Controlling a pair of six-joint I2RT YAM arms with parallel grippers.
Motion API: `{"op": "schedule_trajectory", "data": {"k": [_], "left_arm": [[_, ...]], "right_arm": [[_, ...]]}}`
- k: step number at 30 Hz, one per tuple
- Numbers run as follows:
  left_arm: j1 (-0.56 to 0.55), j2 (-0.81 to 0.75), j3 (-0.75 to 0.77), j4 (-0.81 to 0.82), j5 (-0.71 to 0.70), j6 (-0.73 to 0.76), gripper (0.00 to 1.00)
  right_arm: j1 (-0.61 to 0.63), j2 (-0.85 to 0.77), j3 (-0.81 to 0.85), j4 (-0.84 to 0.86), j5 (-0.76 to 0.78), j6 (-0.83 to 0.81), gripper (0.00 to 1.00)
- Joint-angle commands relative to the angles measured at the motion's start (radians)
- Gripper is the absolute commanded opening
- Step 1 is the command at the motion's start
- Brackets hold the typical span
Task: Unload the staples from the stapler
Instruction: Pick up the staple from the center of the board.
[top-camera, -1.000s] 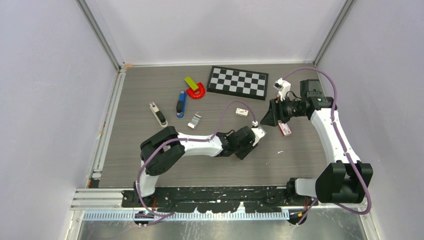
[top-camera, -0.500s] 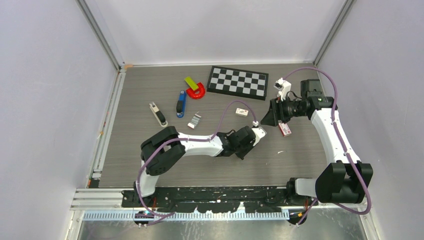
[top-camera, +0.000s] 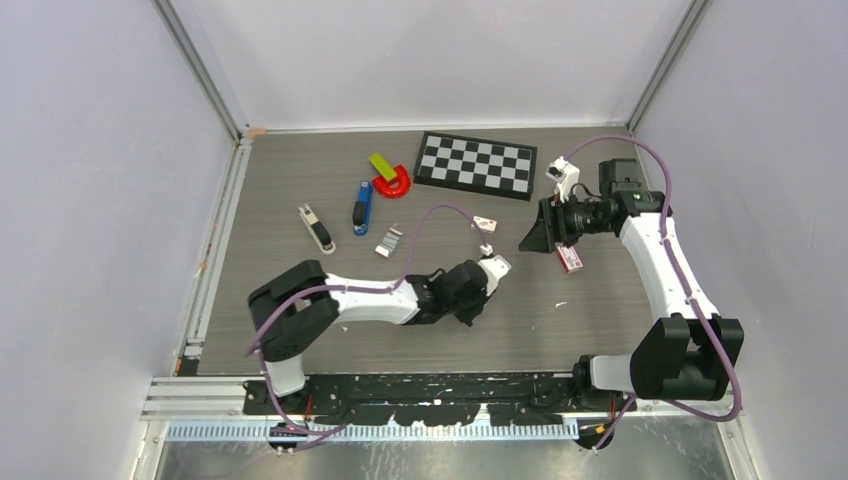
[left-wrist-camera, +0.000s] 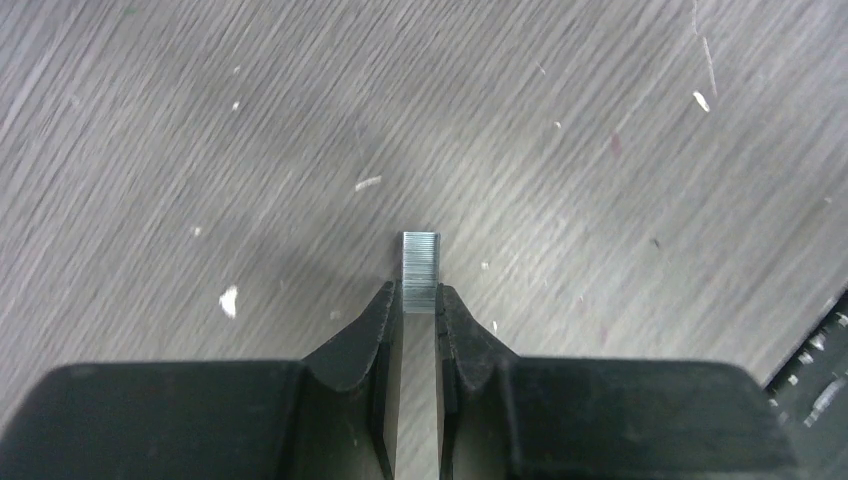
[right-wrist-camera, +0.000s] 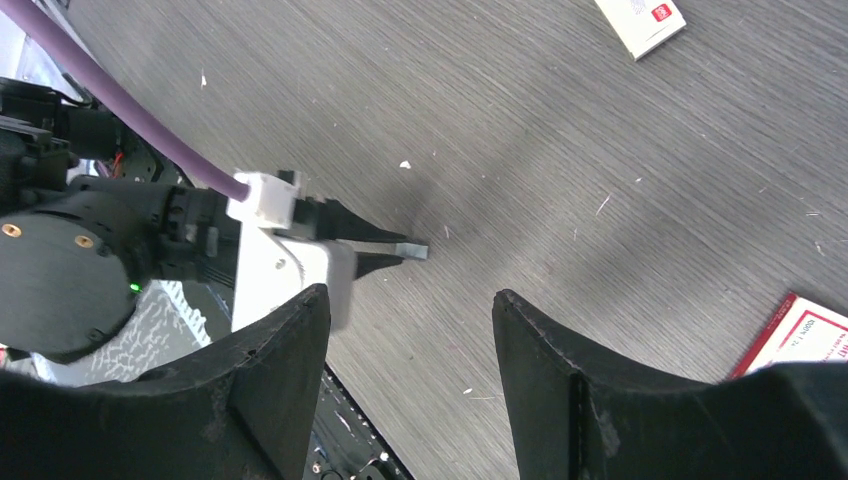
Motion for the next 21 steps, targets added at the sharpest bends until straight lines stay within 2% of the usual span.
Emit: {"op": "schedule_trajectory", "data": {"k": [1, 9, 14, 21], "left_arm": [[-0.002, -0.164, -0.109, 0.171, -0.004, -0.089, 0.04], [0.009, -0.408, -0.369, 0.400, 0.006, -0.222, 0.04], [0.040, -0.568, -0.532, 0.579, 0.032, -0.315, 0.04], [0.068, -0.728, -0.707, 0.781, 0.009, -0.380, 0.04]], "right_arm": [[-0.003, 0.002, 0.033, -0.008, -0.057, -0.012, 0.66], [0.021, -0.009, 0.004, -0.006, -0.180, -0.035, 0.66], [0.105, -0.010, -0.019, 0.023, -0.247, -0.031, 0.66], [0.197, -0.007, -0.061, 0.159, -0.380, 0.094, 0.66]]}}
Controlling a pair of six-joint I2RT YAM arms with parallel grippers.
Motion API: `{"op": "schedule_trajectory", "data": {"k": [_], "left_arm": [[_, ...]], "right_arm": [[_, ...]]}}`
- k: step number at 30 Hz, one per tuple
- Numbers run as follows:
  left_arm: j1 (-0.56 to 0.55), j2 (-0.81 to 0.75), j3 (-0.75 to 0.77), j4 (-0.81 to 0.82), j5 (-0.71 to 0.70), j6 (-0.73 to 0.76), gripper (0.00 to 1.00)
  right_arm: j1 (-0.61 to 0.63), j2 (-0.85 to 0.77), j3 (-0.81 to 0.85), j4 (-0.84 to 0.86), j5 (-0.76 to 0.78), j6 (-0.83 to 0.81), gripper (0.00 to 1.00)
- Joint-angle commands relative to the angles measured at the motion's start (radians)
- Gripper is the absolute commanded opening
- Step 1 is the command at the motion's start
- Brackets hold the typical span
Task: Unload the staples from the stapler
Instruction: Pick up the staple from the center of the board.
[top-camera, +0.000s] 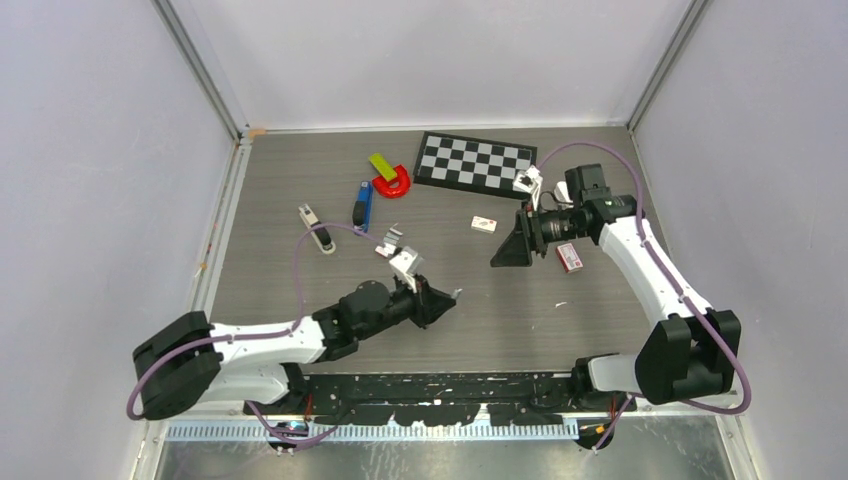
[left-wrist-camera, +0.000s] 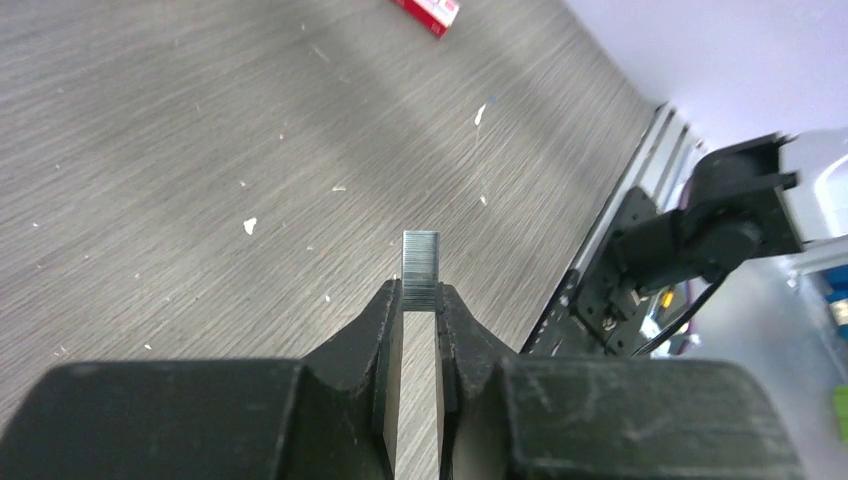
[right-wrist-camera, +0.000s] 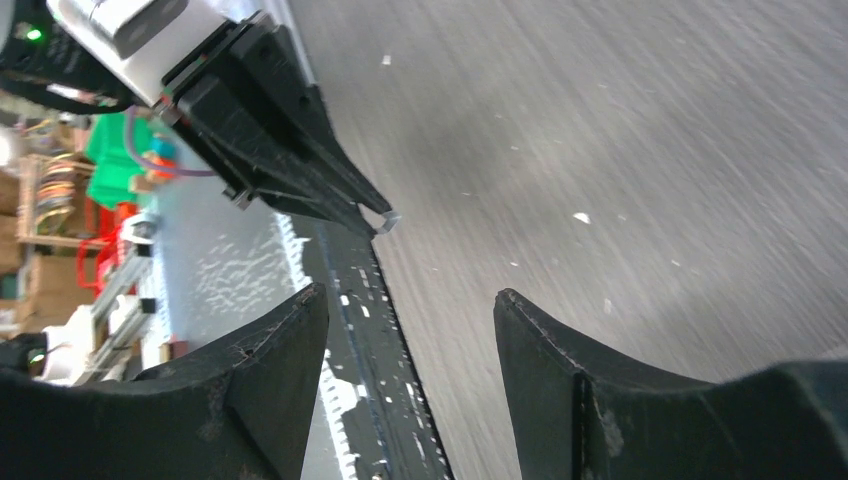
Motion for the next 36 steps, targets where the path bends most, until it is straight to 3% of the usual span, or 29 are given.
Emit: {"op": "schedule_trajectory", "data": {"k": [1, 9, 17, 21, 36], "left_arm": [[0.009, -0.087, -0.083, 0.248, -0.031, -0.062, 0.04], [0.018, -0.174, -0.132, 0.308, -0.043, -0.080, 0.04], [0.018, -0.236, -0.156, 0.336, -0.089, -0.089, 0.05], [0.017, -0.255, -0.166, 0.363, -0.104, -0.095, 0.05], [0.018, -0.148, -0.169, 0.531, -0.111, -0.126, 0.05]], "right_arm": [[0.039, -0.014, -0.020, 0.131, -0.122, 0.098, 0.67], [0.114, -0.101, -0.089, 0.432, 0.013, 0.342, 0.75], [0.158, -0.064, -0.084, 0.586, -0.039, 0.527, 0.78], [0.176, -0.094, -0.143, 0.788, -0.024, 0.655, 0.78], [0.179, -0.099, -0.258, 1.177, -0.079, 0.996, 0.89]]}}
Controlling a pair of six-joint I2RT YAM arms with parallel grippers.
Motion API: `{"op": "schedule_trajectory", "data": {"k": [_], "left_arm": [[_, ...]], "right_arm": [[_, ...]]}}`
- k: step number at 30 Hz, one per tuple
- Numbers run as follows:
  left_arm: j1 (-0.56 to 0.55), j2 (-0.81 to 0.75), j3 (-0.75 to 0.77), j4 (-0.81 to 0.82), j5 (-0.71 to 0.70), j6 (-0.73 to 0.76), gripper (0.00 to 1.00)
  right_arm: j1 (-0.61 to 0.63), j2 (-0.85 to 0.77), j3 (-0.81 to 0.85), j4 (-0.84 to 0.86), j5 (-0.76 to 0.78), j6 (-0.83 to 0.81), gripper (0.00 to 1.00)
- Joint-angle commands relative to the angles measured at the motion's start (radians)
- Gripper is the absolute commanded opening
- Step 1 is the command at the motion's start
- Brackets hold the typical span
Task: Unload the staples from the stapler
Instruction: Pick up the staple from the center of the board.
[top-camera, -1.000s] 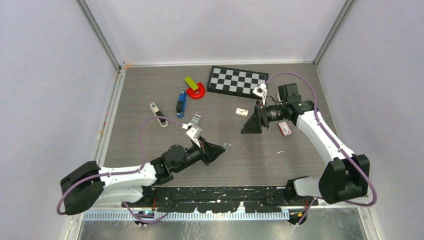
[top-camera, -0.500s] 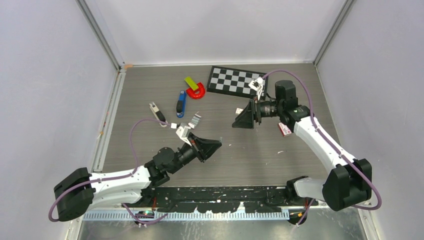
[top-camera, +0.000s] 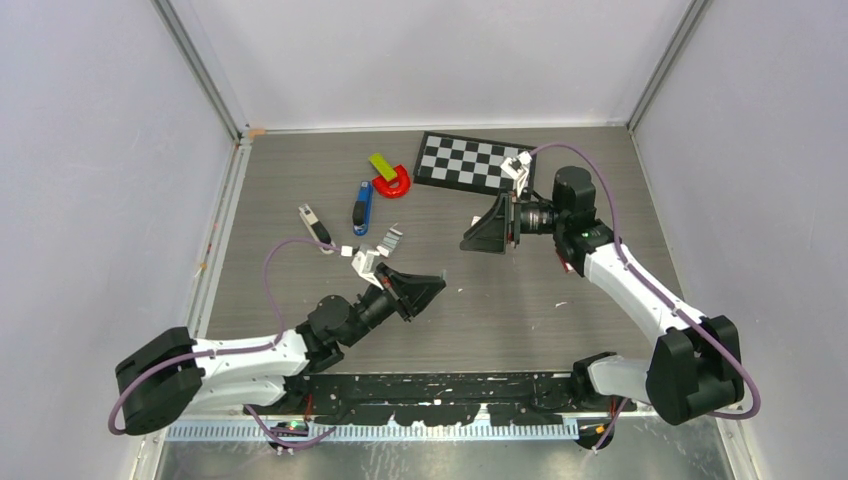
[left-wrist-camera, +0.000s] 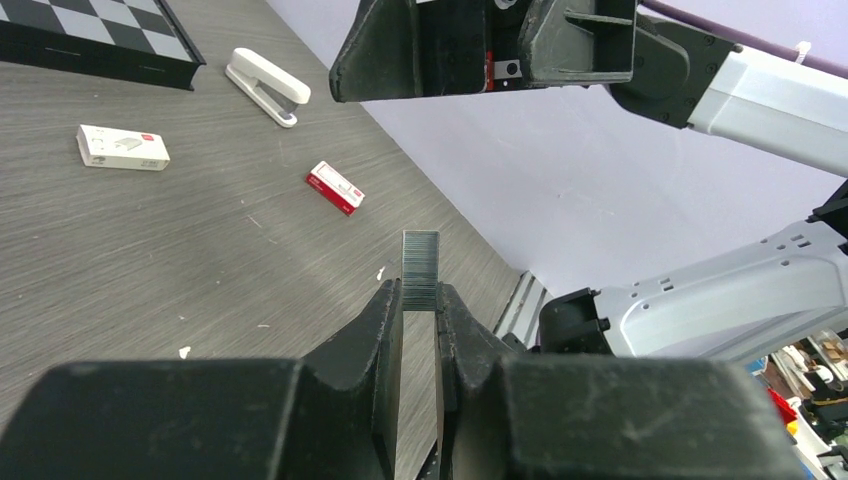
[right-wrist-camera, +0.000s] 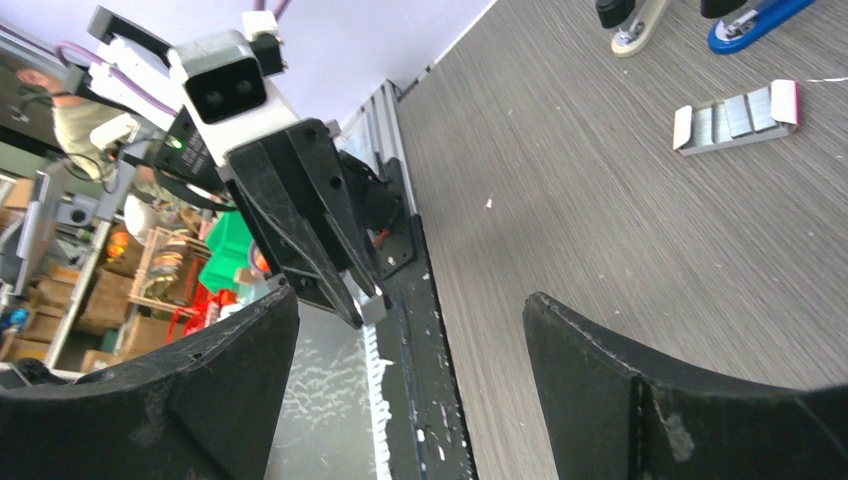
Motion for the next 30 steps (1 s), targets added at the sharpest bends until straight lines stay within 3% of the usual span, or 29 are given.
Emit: {"op": "schedule_trajectory", "data": {"k": [1, 13, 23, 30], "left_arm": [[0.005, 0.029, 0.005, 0.138, -0.019, -0.008, 0.05], [0.005, 0.082, 0.021, 0.250, -0.022, -0.046, 0.05], [0.005, 0.165, 0.037, 0.375, -0.012, -0.092, 0.05], [0.004, 0.191, 0.035, 0.436, -0.016, -0.106, 0.05]], "right_arm": [[0.007, -0.017, -0.025, 0.219, -0.025, 0.168, 0.90], [0.073, 0.007, -0.039, 0.260, -0.023, 0.210, 0.84], [0.122, 0.020, -0.032, 0.271, -0.051, 0.216, 0.64], [0.135, 0.028, -0.033, 0.269, -0.067, 0.210, 0.63]]}}
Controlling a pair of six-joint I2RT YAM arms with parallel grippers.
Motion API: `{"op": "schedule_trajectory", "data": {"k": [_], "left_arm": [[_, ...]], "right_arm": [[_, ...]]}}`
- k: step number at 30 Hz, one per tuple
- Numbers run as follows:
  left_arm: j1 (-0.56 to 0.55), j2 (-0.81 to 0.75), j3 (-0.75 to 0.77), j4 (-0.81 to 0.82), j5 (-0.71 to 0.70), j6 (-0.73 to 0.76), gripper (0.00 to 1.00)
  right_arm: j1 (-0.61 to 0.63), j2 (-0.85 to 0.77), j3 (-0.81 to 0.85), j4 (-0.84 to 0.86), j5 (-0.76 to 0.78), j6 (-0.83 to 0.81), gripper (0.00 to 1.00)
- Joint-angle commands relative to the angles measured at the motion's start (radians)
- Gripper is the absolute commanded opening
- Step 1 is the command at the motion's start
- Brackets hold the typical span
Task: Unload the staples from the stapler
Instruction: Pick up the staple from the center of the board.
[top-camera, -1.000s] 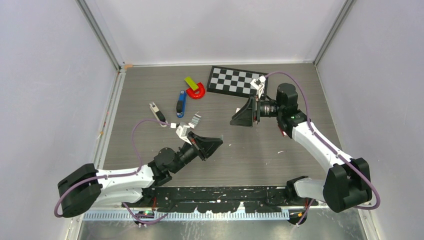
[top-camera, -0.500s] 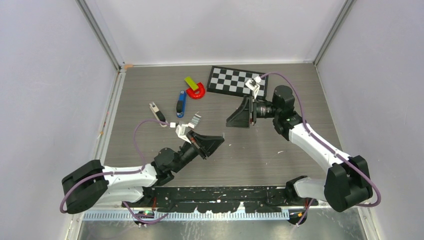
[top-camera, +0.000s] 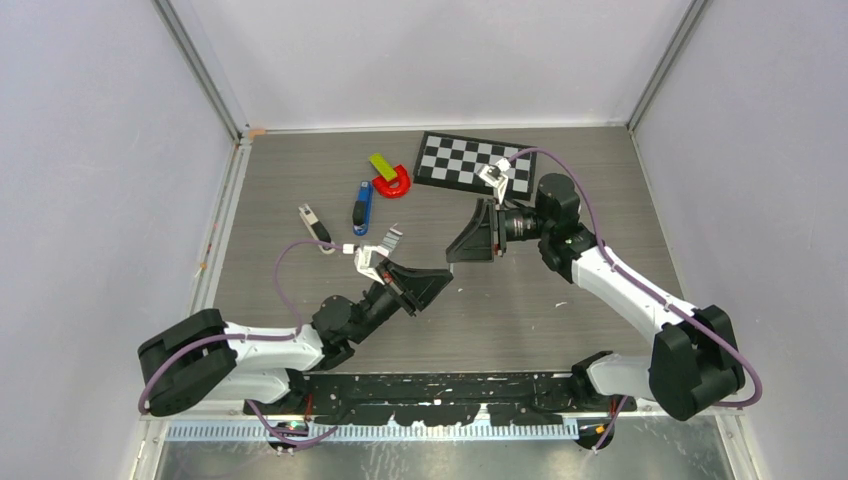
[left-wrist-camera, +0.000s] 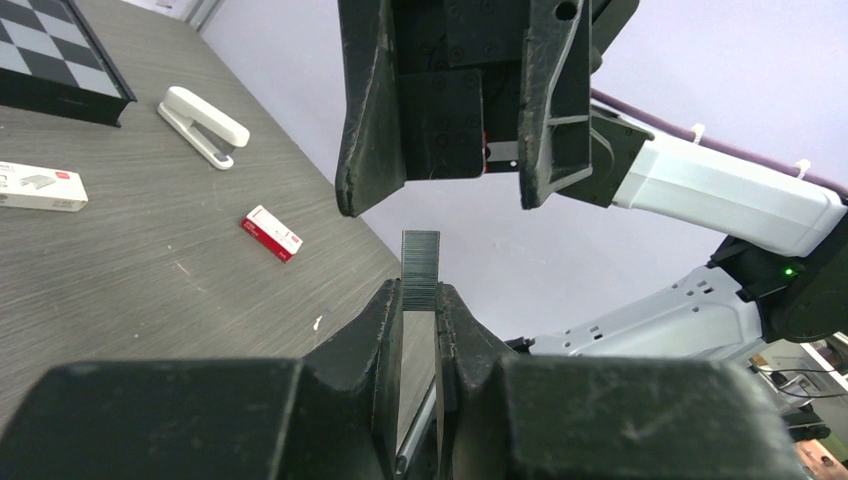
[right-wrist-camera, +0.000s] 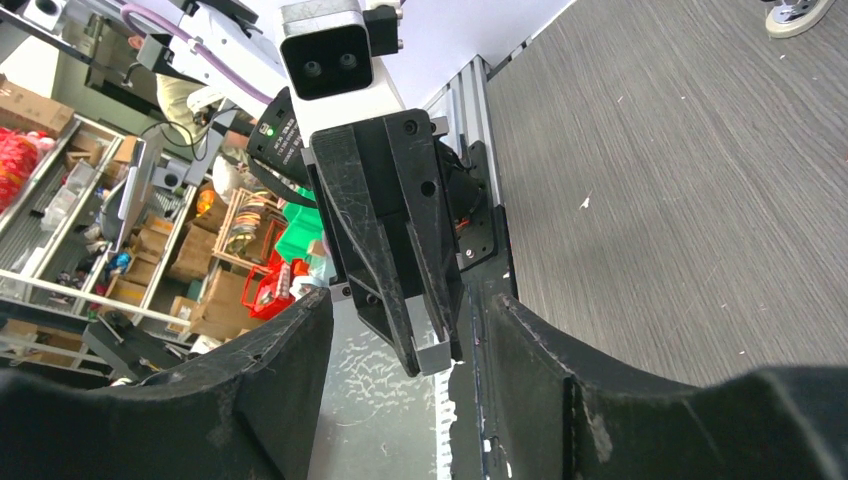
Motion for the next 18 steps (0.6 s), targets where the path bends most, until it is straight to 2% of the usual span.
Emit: {"op": "schedule_trajectory", "data": {"k": [1, 11, 18], "left_arm": [[0.005, -0.002, 0.027, 0.118, -0.015, -0.002, 0.05], [0.005, 0.004, 0.023, 0.147, -0.008, -0.022, 0.05], [0.006, 0.010, 0.019, 0.153, -0.010, -0.031, 0.05]], "right_arm": [[0.012, 0.002, 0.005, 0.045, -0.026, 0.001, 0.63], [0.031, -0.003, 0.016, 0.051, -0.055, -0.001, 0.55], [0.035, -0.011, 0.016, 0.072, -0.063, 0.017, 0.46]]}}
